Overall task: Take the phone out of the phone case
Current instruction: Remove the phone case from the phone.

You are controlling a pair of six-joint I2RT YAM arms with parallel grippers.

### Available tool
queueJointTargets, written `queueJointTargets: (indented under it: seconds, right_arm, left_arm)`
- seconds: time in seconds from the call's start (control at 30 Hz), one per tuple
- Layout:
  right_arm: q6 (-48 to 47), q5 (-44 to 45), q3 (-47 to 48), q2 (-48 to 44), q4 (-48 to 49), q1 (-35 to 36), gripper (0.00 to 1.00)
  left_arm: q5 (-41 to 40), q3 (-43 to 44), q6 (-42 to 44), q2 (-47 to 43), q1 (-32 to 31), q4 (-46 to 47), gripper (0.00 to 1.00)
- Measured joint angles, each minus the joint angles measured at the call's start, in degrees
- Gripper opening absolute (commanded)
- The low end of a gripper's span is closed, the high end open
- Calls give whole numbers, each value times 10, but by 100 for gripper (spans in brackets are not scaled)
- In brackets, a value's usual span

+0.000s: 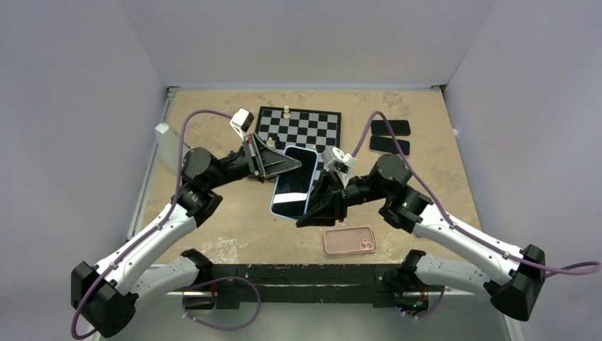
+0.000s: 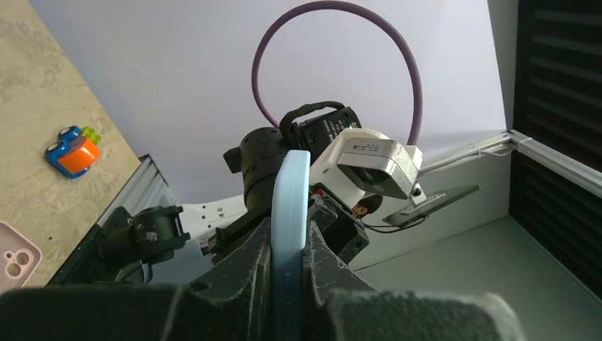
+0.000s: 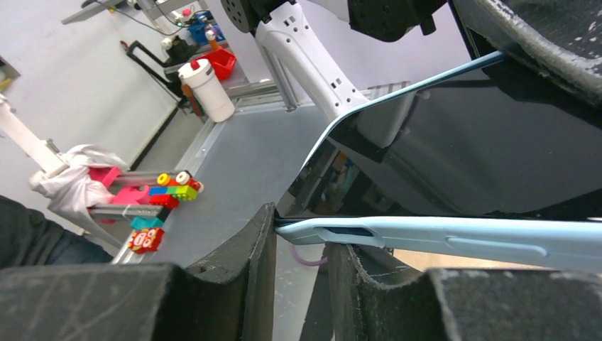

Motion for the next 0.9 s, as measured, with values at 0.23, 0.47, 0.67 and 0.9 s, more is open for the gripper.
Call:
queueJointTargets:
  seconds: [0.23,0.47,0.67,0.9]
  right_arm:
    - [-67,17,75,17,-90,11,0]
    - [-91,42,80,19,-91,14,0]
    - [-134,57,84,21,-109,15,0]
    - [-151,107,95,19,-147,21,0]
  left_arm:
    - [-18,0,-29,-19,8,19,0]
    - [-24,-6,-57,-3,12,68,0]
    - [-24,-7,-83,12,12,75,0]
    - [-43,-9,-86,12,12,74,0]
